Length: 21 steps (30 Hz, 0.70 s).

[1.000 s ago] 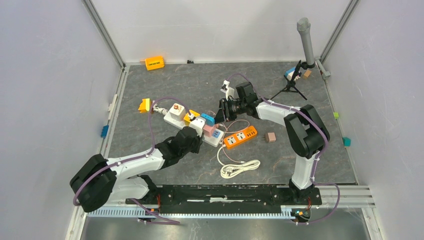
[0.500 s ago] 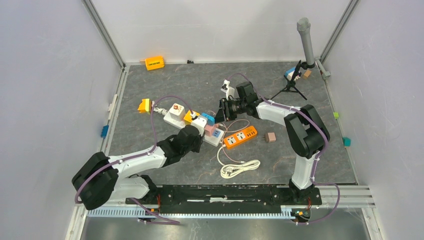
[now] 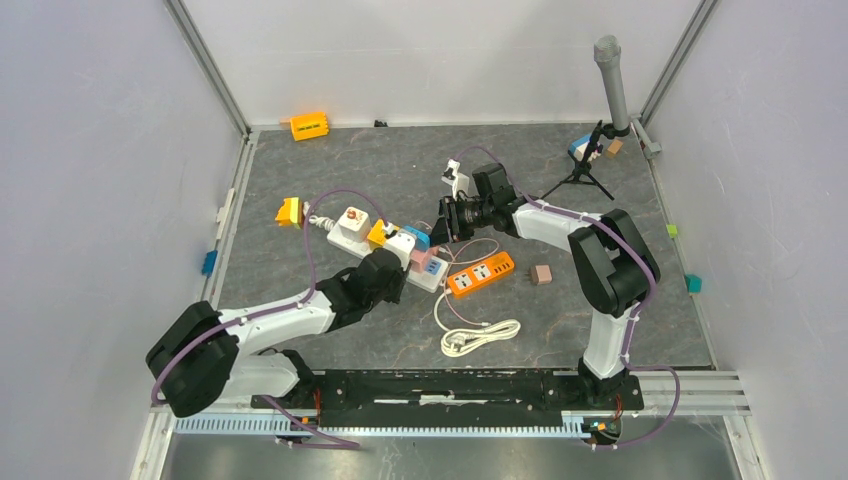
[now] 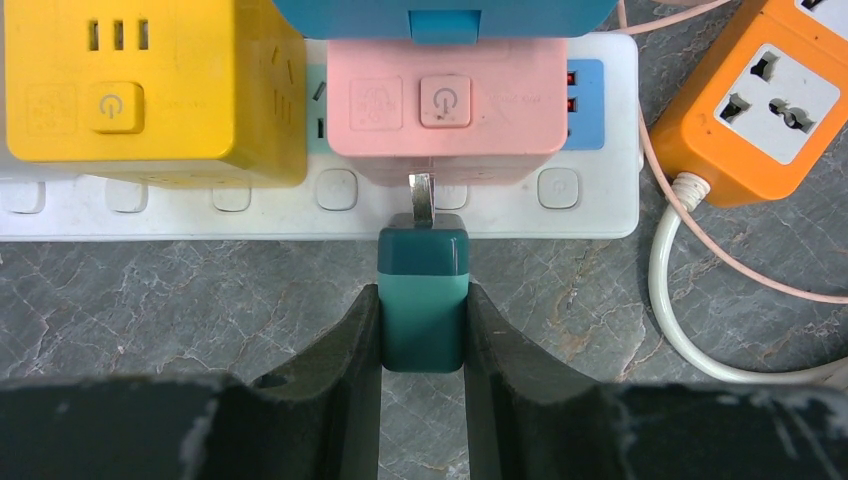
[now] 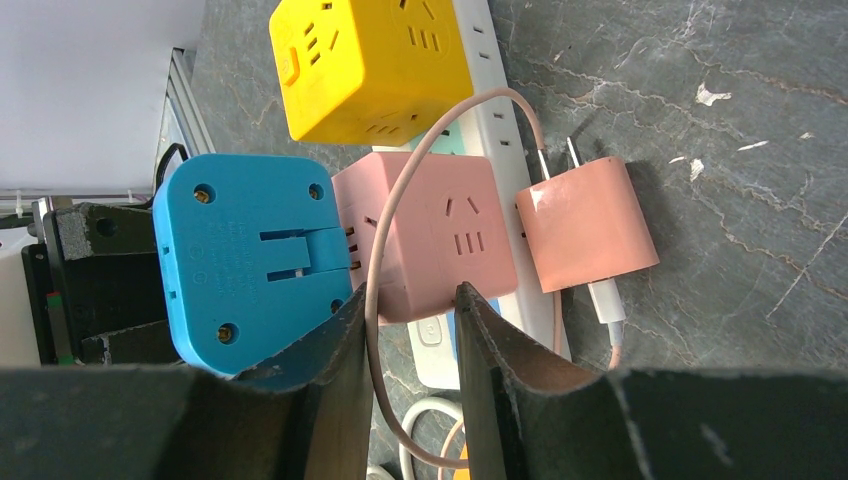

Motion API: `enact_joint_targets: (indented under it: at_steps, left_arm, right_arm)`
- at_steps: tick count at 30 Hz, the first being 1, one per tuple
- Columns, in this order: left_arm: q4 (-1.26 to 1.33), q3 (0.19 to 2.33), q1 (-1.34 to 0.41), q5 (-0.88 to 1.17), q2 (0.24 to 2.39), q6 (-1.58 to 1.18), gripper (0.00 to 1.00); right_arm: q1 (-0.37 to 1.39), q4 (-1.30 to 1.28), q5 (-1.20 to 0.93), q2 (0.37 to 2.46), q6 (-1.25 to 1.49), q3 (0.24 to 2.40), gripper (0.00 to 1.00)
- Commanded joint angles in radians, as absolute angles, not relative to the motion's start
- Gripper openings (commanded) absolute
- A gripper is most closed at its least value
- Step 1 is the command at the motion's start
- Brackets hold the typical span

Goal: Insert the plug
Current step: Insert the plug into the socket.

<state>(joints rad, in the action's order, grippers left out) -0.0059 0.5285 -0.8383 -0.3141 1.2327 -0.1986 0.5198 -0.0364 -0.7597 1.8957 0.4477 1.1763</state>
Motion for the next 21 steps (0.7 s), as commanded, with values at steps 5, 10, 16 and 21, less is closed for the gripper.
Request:
enact_joint_targets:
  at_steps: [5, 10, 16, 21]
  left_arm:
    - [-0.024, 0.59, -0.838, -0.354, 1.275, -0.196, 0.02]
    - [-0.037, 0.623, -0.838, -0.339, 1.3, -0.171, 0.02]
    - [-0.008, 0.647, -0.838, -0.336, 1.286, -0.142, 0.02]
    - [0.102, 0.616, -0.838, -0.327, 1.263, -0.124, 0.02]
  right_arm:
    - [0.535, -0.092, -0.75, 1.904, 0.417, 1.158, 0.37]
    - [0.537, -0.099, -0.753, 1.906, 0.413, 1.161, 0.37]
    - [0.543, -0.103, -0.762, 1.916, 0.409, 1.158, 0.36]
    - [0.554, -0.116, -0.773, 1.935, 0.397, 1.166, 0.33]
